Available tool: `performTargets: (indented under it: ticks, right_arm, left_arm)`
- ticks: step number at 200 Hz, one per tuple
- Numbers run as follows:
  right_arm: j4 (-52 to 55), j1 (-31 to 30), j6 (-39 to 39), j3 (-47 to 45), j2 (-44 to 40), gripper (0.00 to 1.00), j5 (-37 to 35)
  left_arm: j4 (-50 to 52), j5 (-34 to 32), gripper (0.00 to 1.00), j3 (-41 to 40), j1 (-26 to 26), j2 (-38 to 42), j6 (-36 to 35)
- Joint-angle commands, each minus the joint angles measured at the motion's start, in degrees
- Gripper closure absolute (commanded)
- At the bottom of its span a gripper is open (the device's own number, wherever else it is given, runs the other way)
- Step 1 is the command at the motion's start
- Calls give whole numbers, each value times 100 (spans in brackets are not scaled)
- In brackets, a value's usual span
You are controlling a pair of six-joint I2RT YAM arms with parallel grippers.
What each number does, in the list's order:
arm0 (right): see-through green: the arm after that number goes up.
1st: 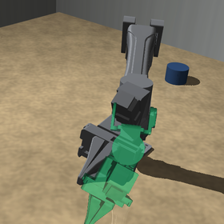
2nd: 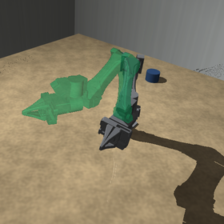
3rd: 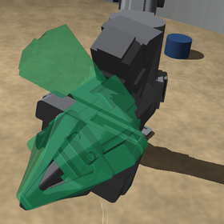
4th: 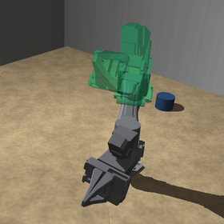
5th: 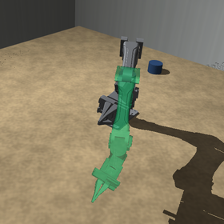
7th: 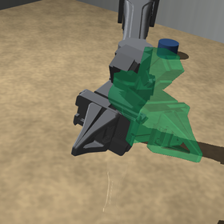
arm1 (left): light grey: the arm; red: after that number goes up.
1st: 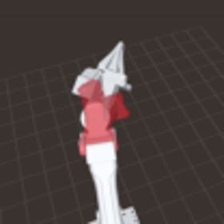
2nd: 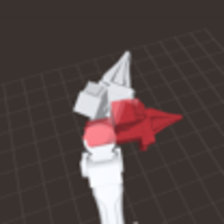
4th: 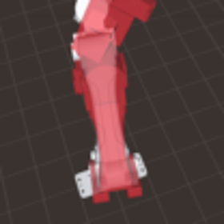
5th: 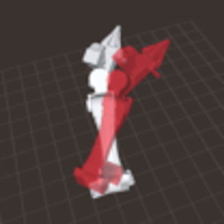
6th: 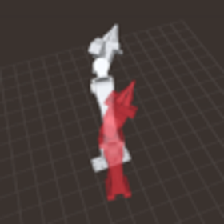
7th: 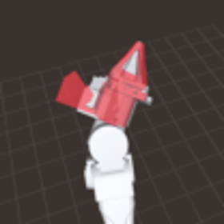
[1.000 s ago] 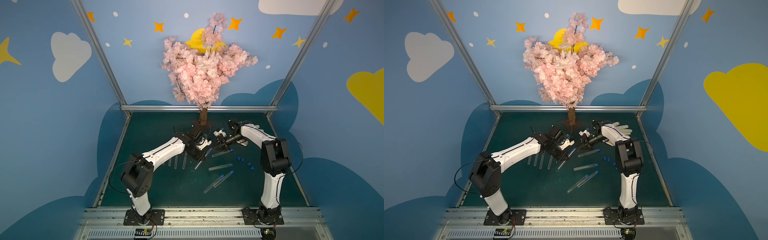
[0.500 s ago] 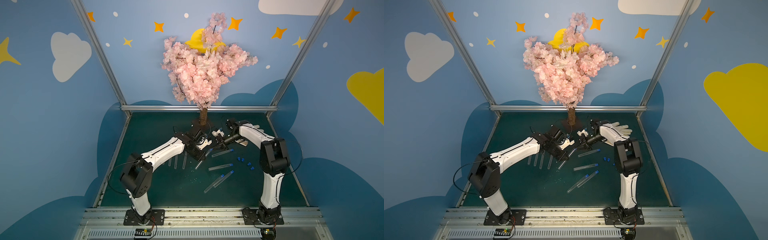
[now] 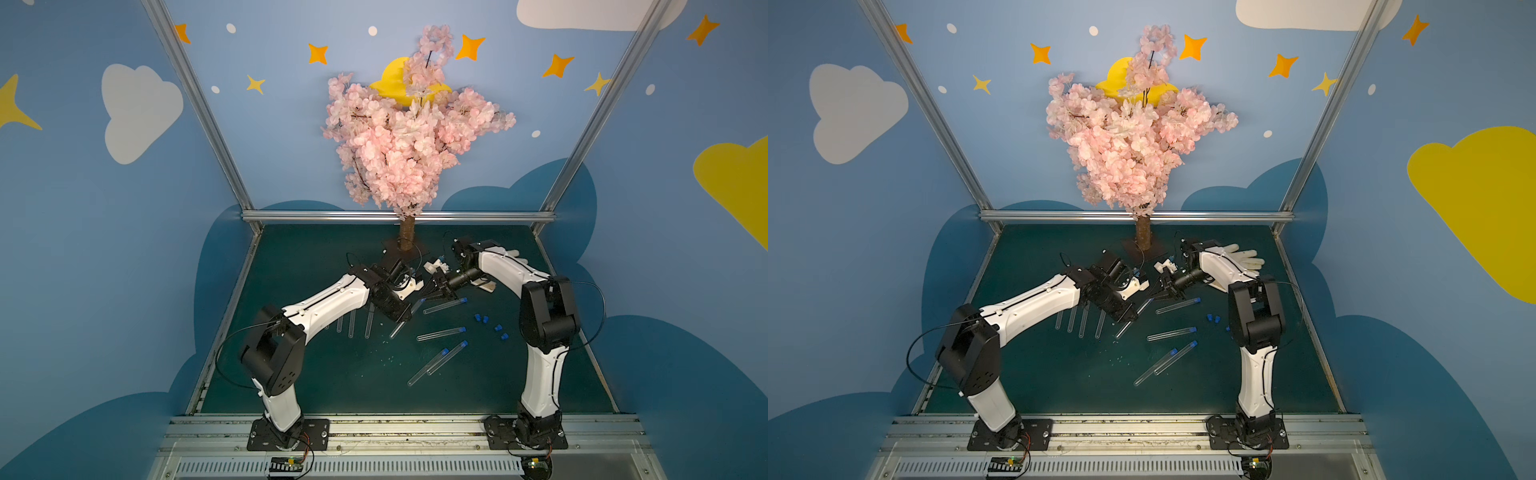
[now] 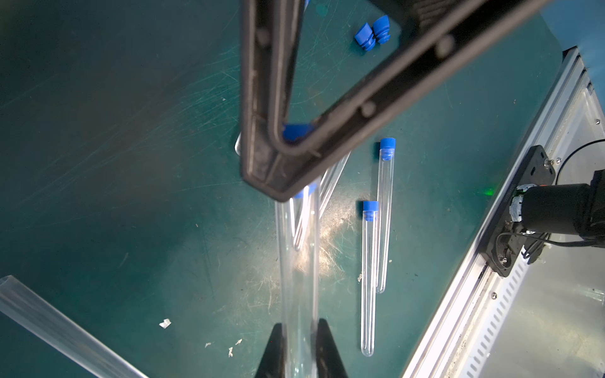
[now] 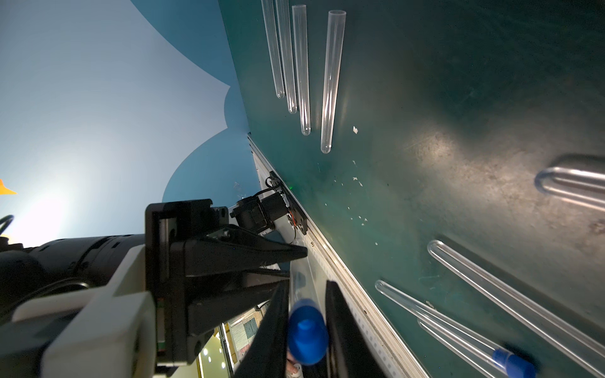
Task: Remove stoppers from test tubes
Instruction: Open the stopper on the test tube.
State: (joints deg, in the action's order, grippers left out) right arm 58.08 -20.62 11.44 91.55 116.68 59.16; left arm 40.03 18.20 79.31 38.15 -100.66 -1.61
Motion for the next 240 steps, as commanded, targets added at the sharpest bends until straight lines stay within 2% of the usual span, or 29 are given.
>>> performTargets:
  ticks: [1,80,143,198,240]
  right_arm:
    - [202,-38,-125,188,97,80,-95]
    - [191,-34,-100,232,77,88,-72]
    - [169,61,-15,335,31,89,-51]
    - [957,111,-479,856,234,90,-601]
    - [1134,128,-571,1051,285,90,-798]
  left_arm:
    - [57,44,87,-38,-9,143,-8]
    - [49,44,88,-36,-9,118,9]
    - [-11,-61,88,-308,-9,170,13]
    - [-4,-202,88,-486,-20,214,3]
    - [46,-237,89,-555,-45,228,-49]
